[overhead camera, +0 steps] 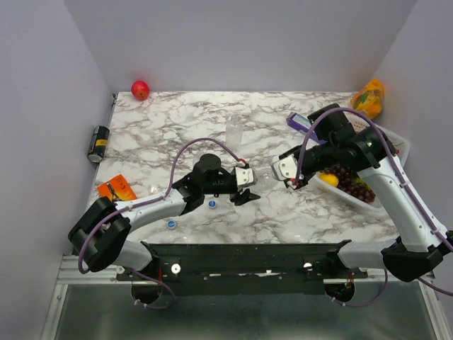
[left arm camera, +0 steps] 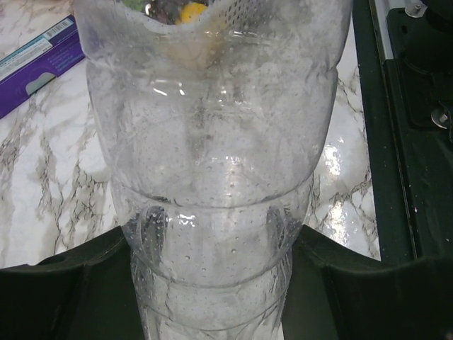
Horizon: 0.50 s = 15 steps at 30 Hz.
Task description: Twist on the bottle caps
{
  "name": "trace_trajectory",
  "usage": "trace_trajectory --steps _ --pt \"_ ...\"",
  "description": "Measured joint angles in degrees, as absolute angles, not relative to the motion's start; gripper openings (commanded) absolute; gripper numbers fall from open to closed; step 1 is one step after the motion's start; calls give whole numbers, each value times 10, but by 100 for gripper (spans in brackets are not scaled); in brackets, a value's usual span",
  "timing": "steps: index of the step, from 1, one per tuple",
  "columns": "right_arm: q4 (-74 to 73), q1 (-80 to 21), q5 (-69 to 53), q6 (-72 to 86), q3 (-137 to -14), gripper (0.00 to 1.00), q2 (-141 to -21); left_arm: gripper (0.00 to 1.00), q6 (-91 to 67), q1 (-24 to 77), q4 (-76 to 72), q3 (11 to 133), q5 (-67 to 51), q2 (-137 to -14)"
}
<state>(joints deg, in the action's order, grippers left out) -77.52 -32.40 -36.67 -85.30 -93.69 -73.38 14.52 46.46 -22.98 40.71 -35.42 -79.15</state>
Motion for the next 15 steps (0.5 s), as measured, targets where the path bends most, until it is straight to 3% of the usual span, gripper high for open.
trace_trajectory --steps 6,8,9,12,15 --pt "-777 -324 -358 -833 -937 44 -748 0 143 464 -234 407 -347 -792" --pt "-777 -324 -356 -825 -939 34 -753 0 143 463 -234 406 -343 -792" --pt "-777 -324 -356 -820 -940 21 -756 0 143 463 -234 406 -341 -792" --pt "-777 -324 -350 -793 -950 1 -768 0 142 463 -235 402 -334 -792" --pt "-782 -317 -347 -727 -981 0 -804 0 138 466 -243 398 -302 -792"
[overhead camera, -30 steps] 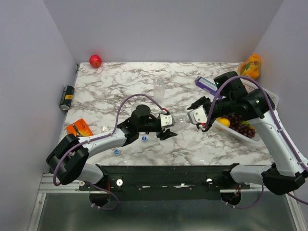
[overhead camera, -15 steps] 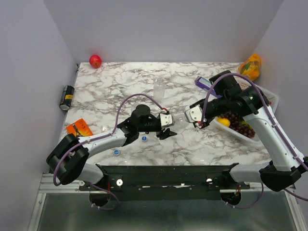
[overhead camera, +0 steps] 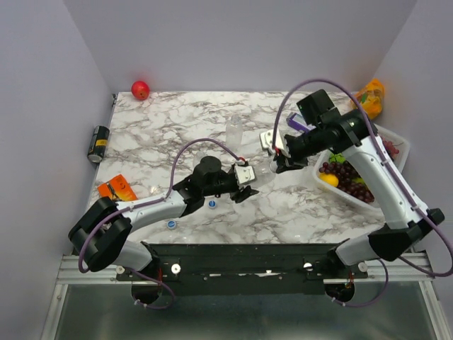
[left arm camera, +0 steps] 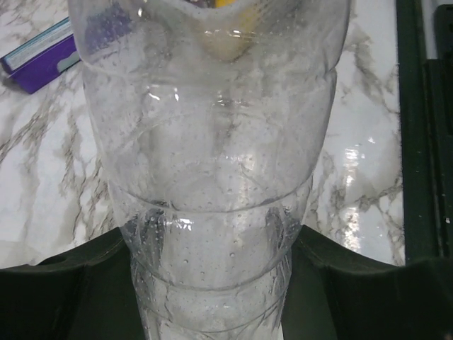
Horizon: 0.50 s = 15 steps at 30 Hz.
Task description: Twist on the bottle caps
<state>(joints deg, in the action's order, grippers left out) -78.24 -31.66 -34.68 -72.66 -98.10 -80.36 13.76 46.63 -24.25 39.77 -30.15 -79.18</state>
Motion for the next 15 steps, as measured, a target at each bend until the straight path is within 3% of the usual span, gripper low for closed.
trace_trajectory --steps 7,15 --pt "-792 -215 -421 -375 -1030 0 -940 0 138 531 -251 391 -45 -816" --pt "-781 -138 -519 -124 -987 0 -1008 0 173 572 -240 397 105 -842"
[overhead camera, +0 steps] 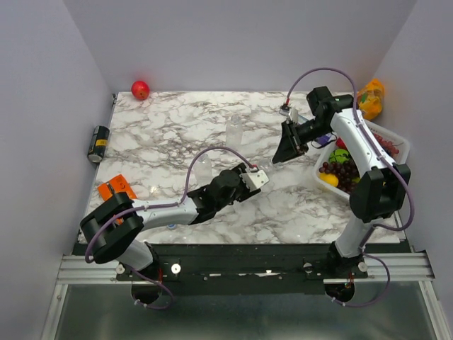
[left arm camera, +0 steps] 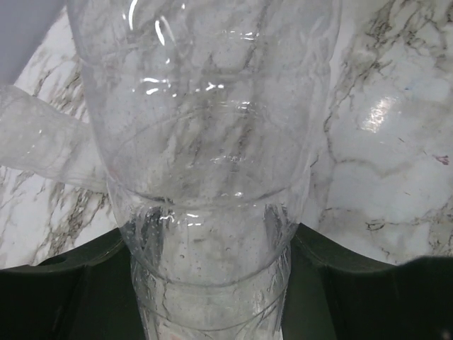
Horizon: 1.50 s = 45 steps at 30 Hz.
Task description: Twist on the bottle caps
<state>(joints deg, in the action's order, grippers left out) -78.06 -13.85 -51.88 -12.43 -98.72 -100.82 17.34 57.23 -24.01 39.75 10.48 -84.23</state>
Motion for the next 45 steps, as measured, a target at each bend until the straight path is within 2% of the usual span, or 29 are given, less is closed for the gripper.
trace_trajectory --steps 2,4,7,11,13,16,20,25,35,45 --pt "-776 -124 -545 -82 -987 35 -1023 0 177 572 -236 403 119 -842" --pt "-776 -120 -551 -60 -988 60 -1030 0 177 572 -229 405 124 -842" --pt "-792 -107 -584 -51 -1038 68 -1047 0 177 574 -231 415 110 -842" --pt "-775 -66 -608 -133 -1249 70 -1082 0 175 578 -232 436 36 -842" --pt "-750 -43 -610 -234 -1274 70 -1048 0 170 570 -227 444 -22 -842" --pt "-736 -34 -602 -424 -1172 70 -926 0 162 547 -204 455 -103 -842" --pt "-755 -78 -575 -677 -998 69 -745 0 163 515 -174 468 -193 -842" --pt "-771 -121 -540 -855 -892 69 -655 0 174 506 -152 477 -250 -842" --pt "-772 -170 -480 -981 -855 61 -681 0 189 501 -129 485 -282 -844" --pt "-771 -184 -445 -1006 -851 61 -684 0 191 499 -124 485 -277 -844"
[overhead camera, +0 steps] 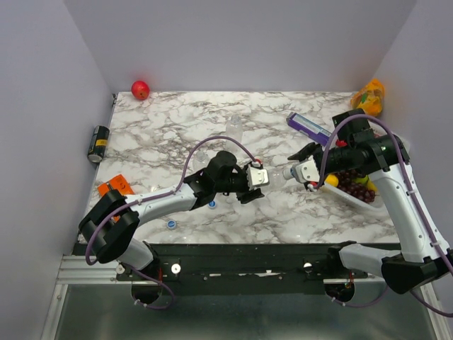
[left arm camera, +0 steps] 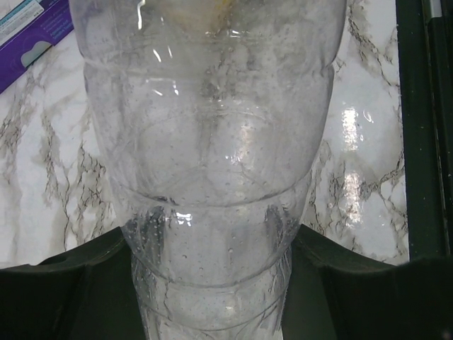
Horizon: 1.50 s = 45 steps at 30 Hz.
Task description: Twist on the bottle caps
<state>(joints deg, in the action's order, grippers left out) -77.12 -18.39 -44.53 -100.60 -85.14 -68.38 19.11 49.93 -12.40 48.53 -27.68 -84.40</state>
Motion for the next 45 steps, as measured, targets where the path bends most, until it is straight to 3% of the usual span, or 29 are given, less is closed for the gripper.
trace_trajectory --steps 12,22,42,45 --pt "-764 -199 -426 -1016 -844 61 -702 0 205 499 -177 480 -209 -845" --pt "-764 -199 -424 -1000 -860 48 -736 0 208 499 -197 473 -199 -845" --pt "-768 -200 -416 -950 -898 48 -753 0 208 498 -239 459 -194 -845" --pt "-768 -200 -418 -945 -898 40 -750 0 208 498 -239 459 -194 -845"
